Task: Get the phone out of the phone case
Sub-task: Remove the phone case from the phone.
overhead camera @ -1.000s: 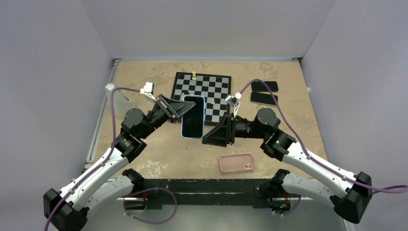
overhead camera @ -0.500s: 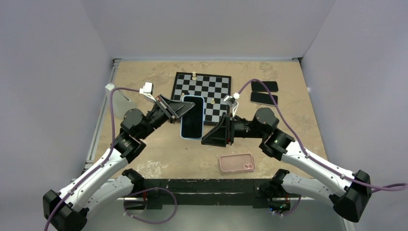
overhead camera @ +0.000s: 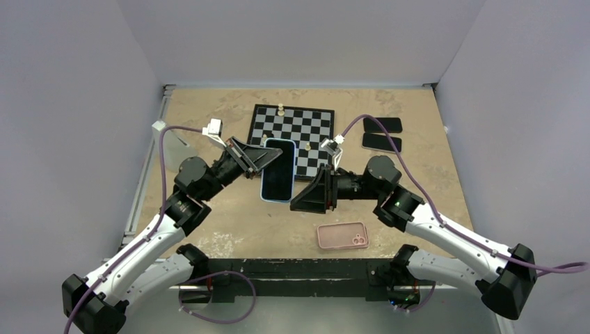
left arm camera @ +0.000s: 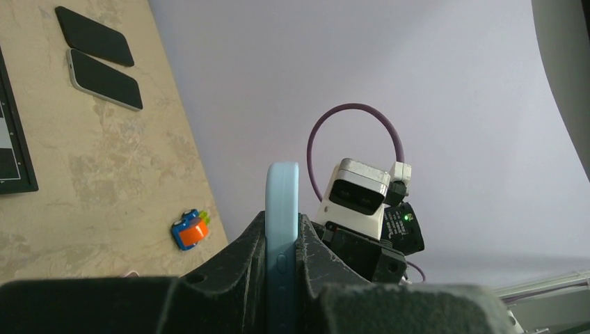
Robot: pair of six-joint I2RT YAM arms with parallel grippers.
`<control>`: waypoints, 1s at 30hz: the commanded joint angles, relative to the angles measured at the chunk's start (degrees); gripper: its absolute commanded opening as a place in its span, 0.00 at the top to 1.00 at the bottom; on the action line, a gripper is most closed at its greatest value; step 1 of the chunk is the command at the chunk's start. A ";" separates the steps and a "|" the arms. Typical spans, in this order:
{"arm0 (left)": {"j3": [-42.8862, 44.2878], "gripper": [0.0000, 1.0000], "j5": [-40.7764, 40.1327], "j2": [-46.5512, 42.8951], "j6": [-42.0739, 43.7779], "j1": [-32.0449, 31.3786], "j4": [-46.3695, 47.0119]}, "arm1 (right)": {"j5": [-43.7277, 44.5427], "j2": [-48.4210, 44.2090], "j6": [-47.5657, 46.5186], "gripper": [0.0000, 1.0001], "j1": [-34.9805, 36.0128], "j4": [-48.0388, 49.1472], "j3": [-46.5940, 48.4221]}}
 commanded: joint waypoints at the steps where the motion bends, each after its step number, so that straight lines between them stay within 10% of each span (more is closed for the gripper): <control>1: 2.73 1.00 4.78 0.43 0.91 -0.08 6.08 | -0.59 2.18 -1.01 0.53 0.37 3.58 3.32; 30: -5.42 1.00 1.53 -1.22 -8.54 -3.86 18.91 | 6.13 10.47 13.63 0.44 -5.17 20.92 -0.60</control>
